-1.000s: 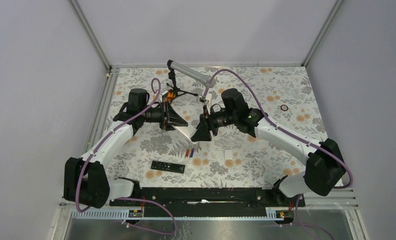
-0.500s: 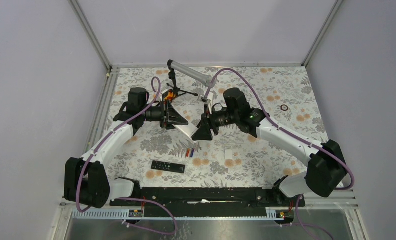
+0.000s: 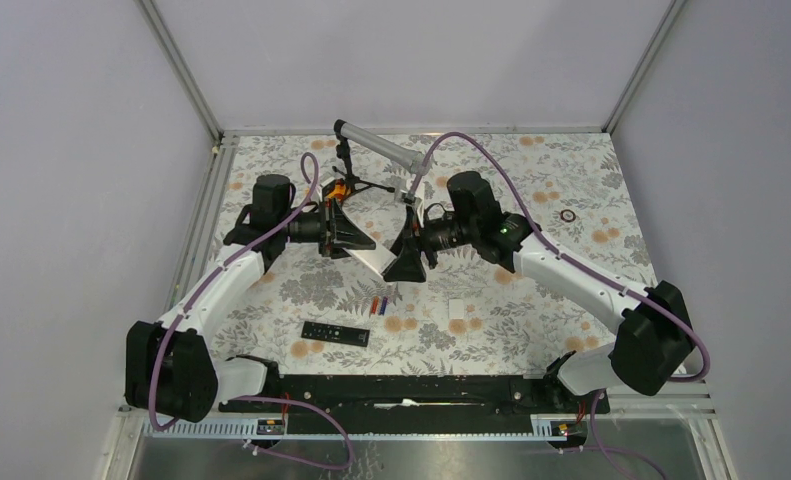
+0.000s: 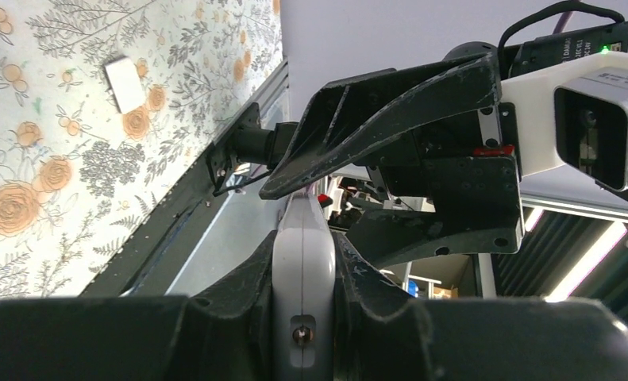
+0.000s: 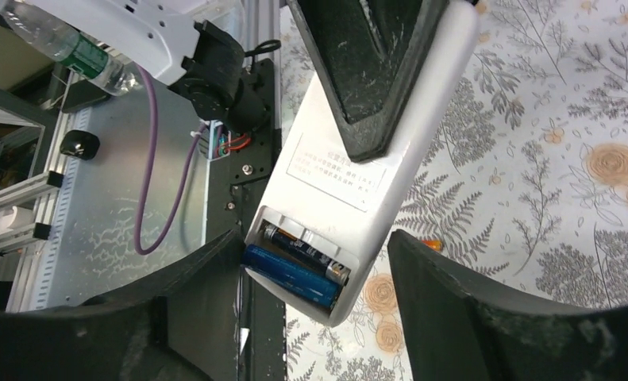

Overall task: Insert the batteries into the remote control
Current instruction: Load the battery into the remote control.

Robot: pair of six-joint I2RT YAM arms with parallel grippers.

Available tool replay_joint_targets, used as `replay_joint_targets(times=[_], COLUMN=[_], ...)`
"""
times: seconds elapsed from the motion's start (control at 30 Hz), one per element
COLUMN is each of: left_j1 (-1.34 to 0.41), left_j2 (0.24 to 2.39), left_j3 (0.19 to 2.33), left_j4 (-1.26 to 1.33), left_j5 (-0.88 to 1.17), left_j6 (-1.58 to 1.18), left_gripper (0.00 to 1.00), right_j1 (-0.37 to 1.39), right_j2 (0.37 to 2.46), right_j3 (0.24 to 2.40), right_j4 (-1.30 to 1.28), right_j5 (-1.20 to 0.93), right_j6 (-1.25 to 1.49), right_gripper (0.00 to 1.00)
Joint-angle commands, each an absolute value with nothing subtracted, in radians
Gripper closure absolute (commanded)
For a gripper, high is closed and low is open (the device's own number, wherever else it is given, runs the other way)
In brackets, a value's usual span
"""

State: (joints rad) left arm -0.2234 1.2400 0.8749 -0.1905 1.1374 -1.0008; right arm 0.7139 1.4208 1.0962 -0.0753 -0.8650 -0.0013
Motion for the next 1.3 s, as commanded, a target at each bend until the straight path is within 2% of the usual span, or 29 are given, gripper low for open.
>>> replay_joint_targets(times=[0.0, 0.23, 0.43, 0.53, 0.8, 0.93, 1.27], left_j1=[-0.221, -0.22, -0.219, -0.219, -0.219, -0.219, -0.219], left_j2=[1.188, 1.186, 1.194, 1.202, 1.199, 1.204, 1.202], left_j3=[0.926, 0.928, 0.953, 0.972, 0.973, 0.98, 1.001], left_j4=[-0.124, -0.136, -0.219, -0.285, -0.301, -0.301, -0.301], left_j5=[1.275, 1.271, 1.247, 1.232, 1.222, 1.218, 1.194], left_j6=[-1.129, -1.101, -1.011, -0.95, -0.922, -0.924, -0.919], left_gripper=[1.0, 1.0, 1.0, 1.0, 1.0, 1.0, 1.0], right_j1=[0.728, 0.714, 0.681, 0.67, 0.638, 0.638, 0.652], right_j2=[1.451, 1.461, 1.445, 1.432, 1.436, 1.462, 1.485], right_j3=[1.104, 1.116, 1.124, 1.116, 1.057, 1.069, 1.12], right_j4=[-0.133, -0.11, -0.056, -0.016, 0.236, 0.219, 0.071], right_j5=[-0.909, -0.943, -0.988, -1.032, -1.124, -1.146, -1.126], right_j6=[-0.033, 0.058, 0.154, 0.194, 0.444, 0.44, 0.349], right_gripper=[0.24, 0.18, 0.04, 0.0, 0.02, 0.09, 0.07])
